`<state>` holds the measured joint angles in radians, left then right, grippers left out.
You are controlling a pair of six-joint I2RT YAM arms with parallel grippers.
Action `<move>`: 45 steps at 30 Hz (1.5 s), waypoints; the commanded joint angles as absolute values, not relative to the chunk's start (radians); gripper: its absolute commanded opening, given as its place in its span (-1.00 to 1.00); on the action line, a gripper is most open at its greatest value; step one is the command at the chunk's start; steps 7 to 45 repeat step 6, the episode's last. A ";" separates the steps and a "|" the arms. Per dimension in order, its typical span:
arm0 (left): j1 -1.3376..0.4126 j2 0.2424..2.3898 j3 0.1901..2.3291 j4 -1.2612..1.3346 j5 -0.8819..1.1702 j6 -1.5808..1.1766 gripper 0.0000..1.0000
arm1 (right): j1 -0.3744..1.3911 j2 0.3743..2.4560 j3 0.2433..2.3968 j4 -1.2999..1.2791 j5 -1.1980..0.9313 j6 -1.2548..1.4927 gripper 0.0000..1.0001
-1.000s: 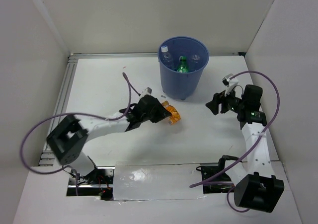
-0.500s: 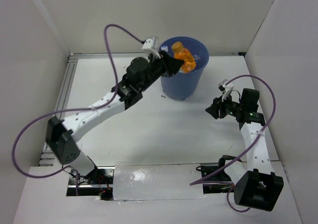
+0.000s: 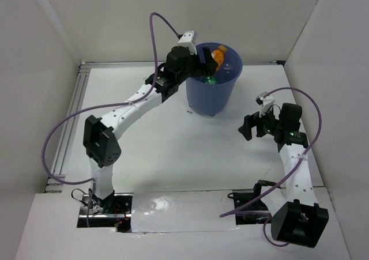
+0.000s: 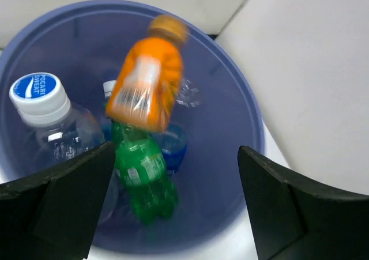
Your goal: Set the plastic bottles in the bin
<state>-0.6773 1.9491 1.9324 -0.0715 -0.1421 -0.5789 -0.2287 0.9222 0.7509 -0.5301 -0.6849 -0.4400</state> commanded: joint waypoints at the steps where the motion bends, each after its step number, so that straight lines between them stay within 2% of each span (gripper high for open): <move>1: -0.693 1.719 1.858 0.040 -0.026 -0.413 1.00 | -0.227 0.922 0.804 -0.466 -0.539 -0.322 1.00; 6: -0.693 1.377 1.361 0.123 0.052 -0.362 1.00 | -0.236 0.898 0.788 -0.384 -0.474 -0.270 1.00; 45: -0.693 1.377 1.361 0.123 0.052 -0.362 1.00 | -0.236 0.898 0.788 -0.384 -0.474 -0.270 1.00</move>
